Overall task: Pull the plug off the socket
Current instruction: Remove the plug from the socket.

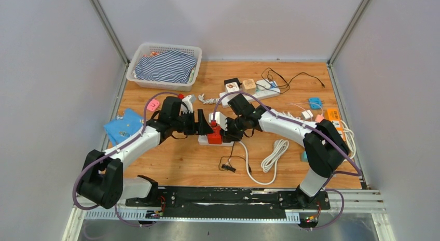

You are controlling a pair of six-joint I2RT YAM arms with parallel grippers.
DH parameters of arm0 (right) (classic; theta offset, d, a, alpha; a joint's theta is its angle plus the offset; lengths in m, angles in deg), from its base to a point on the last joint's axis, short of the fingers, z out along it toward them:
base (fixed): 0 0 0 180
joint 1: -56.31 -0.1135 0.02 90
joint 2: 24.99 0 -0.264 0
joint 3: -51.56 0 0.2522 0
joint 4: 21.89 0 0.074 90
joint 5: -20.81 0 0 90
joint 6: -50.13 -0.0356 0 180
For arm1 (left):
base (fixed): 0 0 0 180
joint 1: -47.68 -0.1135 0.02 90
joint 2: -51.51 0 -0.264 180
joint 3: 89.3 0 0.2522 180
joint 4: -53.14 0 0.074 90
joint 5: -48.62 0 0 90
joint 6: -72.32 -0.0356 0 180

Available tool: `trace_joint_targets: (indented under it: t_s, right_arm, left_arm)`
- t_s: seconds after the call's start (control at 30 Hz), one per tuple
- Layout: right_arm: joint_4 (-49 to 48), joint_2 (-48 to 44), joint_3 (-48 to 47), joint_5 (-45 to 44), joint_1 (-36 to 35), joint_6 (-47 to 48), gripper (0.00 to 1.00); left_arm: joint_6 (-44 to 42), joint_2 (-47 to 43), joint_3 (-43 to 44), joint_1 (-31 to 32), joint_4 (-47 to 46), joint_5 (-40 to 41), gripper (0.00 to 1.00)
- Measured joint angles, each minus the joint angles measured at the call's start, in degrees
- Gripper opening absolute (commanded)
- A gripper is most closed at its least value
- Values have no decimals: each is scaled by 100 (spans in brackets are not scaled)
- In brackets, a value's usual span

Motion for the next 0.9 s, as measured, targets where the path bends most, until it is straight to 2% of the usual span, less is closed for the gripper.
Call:
trace_joint_targets:
  t_s: [0.57, 0.9]
  right_arm:
    - [20, 2, 0, 15, 0, 15, 0]
    - [68, 2, 0, 20, -20, 181, 0]
  left_arm:
    - [214, 555, -4, 310, -127, -87, 51]
    - [229, 671, 131, 363, -122, -70, 47]
